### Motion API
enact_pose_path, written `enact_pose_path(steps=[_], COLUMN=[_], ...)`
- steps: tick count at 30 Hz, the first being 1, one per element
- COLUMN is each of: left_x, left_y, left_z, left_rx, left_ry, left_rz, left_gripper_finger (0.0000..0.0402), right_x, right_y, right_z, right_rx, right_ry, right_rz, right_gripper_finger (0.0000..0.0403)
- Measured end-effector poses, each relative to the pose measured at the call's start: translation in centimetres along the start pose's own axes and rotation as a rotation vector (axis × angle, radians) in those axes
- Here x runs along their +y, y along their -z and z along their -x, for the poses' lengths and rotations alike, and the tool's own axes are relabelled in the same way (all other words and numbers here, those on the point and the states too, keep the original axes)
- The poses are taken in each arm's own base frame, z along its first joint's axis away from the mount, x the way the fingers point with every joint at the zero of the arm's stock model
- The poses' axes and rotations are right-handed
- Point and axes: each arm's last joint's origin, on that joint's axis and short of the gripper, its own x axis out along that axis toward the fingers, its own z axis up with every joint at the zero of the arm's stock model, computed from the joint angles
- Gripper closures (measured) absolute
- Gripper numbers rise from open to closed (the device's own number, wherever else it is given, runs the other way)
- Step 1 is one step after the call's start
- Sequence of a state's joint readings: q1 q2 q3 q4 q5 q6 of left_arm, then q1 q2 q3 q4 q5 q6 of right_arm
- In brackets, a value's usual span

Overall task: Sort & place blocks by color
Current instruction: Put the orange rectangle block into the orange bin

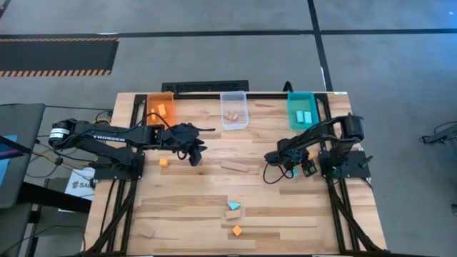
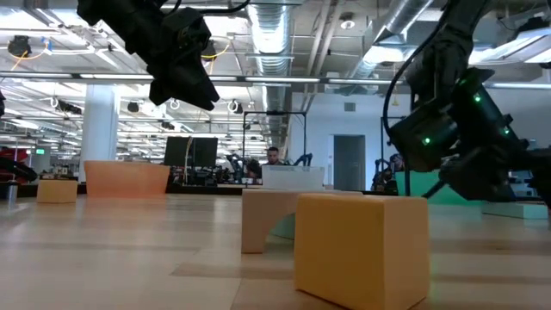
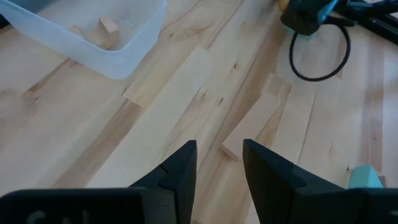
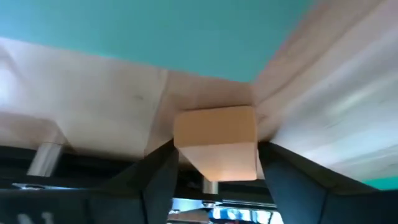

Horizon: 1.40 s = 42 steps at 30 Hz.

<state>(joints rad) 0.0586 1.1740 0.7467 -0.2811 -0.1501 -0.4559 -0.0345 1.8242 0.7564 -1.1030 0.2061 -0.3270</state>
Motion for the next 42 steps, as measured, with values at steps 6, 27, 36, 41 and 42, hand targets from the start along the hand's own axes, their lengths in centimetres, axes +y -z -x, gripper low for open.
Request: enact_pose_path(steps=[6,27,36,41,42], left_x=[0.0,-0.9,-2.2,-3.4,-3.6], left_y=[0.0,-2.4,-5.7,-5.5,-5.5], left_z=[0.0,2.5,5.1,5.6,5.7], left_rx=[0.003,-0.186,-0.501,-0.675,-0.695], left_ry=[0.004,0.279,0.628,0.503,0.477], left_rz=[-0.001,0.126,-0.010,-0.317,-0.356], left_gripper_finger=[0.0285,0.0285,0.0285,0.0283,0.0279], right_x=[0.7,-2.9,-3.8,-4.8,-5.1], right_y=[-0.5,8.3,11.4,10.2,9.8], right_z=[0.7,19.9,27.5,29.3,29.4], right_rx=[-0.005,-1.111,-1.953,-2.160,-2.178], right_ry=[0.043,0.005,0.117,0.055,0.045], right_rz=[0.046,-0.298,-0.218,-0.242,-0.248], right_gripper_finger=[0.0257,0.0294,0.0294,0.0294,0.0294])
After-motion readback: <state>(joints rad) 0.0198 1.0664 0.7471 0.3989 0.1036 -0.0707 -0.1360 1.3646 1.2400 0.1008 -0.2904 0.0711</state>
